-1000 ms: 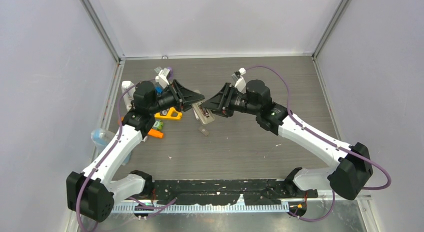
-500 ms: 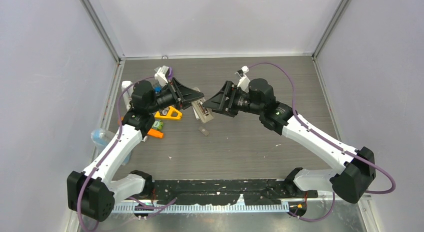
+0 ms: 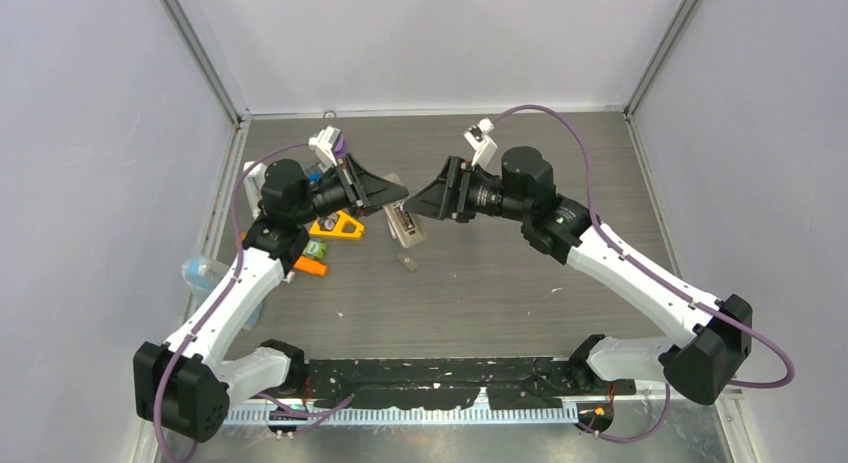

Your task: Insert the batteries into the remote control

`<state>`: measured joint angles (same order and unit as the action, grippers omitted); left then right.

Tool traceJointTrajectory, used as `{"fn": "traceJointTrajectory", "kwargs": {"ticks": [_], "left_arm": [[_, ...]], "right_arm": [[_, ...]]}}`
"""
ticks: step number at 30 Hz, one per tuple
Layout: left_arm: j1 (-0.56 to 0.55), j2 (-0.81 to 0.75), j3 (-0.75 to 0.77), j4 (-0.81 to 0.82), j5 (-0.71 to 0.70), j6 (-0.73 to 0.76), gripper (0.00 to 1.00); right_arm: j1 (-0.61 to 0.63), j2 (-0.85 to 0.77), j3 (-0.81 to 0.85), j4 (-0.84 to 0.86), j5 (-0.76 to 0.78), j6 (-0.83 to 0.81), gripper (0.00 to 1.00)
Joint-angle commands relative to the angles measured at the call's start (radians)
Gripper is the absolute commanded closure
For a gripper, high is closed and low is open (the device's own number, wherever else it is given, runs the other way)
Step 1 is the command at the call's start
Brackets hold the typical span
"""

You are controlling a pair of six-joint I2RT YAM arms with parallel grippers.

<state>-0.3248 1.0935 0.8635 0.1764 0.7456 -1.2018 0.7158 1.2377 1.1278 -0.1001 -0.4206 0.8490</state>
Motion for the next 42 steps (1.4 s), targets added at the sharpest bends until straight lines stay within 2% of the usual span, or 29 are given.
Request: {"fn": "traceJointTrajectory", "kwargs": {"ticks": [1, 7, 13, 17, 19, 23, 28, 32, 35, 39, 42], "left_arm": [[0.006, -0.003, 0.052, 0.091, 0.054, 0.042, 1.00], [0.006, 0.009, 0.044, 0.161, 0.064, -0.043, 1.00], [0.006, 0.011, 0.075, 0.062, 0.027, -0.039, 1.00], [0.006, 0.009, 0.083, 0.041, 0.006, -0.053, 0.99], [0.006, -0.001, 0.097, -0.032, -0.033, -0.048, 0.99], [0.006, -0.004, 0.158, -0.230, -0.097, -0.025, 0.99], [0.006, 0.017, 0.187, -0.290, -0.116, -0.018, 0.99], [0.006, 0.027, 0.183, -0.291, -0.115, -0.029, 0.97], [0.006, 0.030, 0.182, -0.293, -0.122, -0.029, 0.92], [0.006, 0.034, 0.183, -0.286, -0.125, -0.029, 0.77], [0.007, 0.030, 0.167, -0.262, -0.132, -0.026, 0.62]], "right_arm": [[0.006, 0.022, 0.070, 0.006, -0.064, -0.124, 0.25], [0.016, 0.078, 0.113, 0.002, -0.210, -0.205, 0.18], [0.085, 0.147, 0.251, -0.195, -0.132, -0.359, 0.17], [0.093, 0.170, 0.265, -0.203, -0.144, -0.361, 0.22], [0.092, 0.168, 0.268, -0.221, -0.134, -0.368, 0.24], [0.122, 0.160, 0.304, -0.305, -0.004, -0.489, 0.17], [0.194, 0.203, 0.394, -0.427, 0.171, -0.592, 0.17], [0.212, 0.229, 0.423, -0.462, 0.231, -0.600, 0.24], [0.219, 0.240, 0.438, -0.476, 0.261, -0.603, 0.34], [0.222, 0.235, 0.440, -0.481, 0.306, -0.598, 0.54], [0.224, 0.223, 0.435, -0.475, 0.320, -0.595, 0.64]]}}
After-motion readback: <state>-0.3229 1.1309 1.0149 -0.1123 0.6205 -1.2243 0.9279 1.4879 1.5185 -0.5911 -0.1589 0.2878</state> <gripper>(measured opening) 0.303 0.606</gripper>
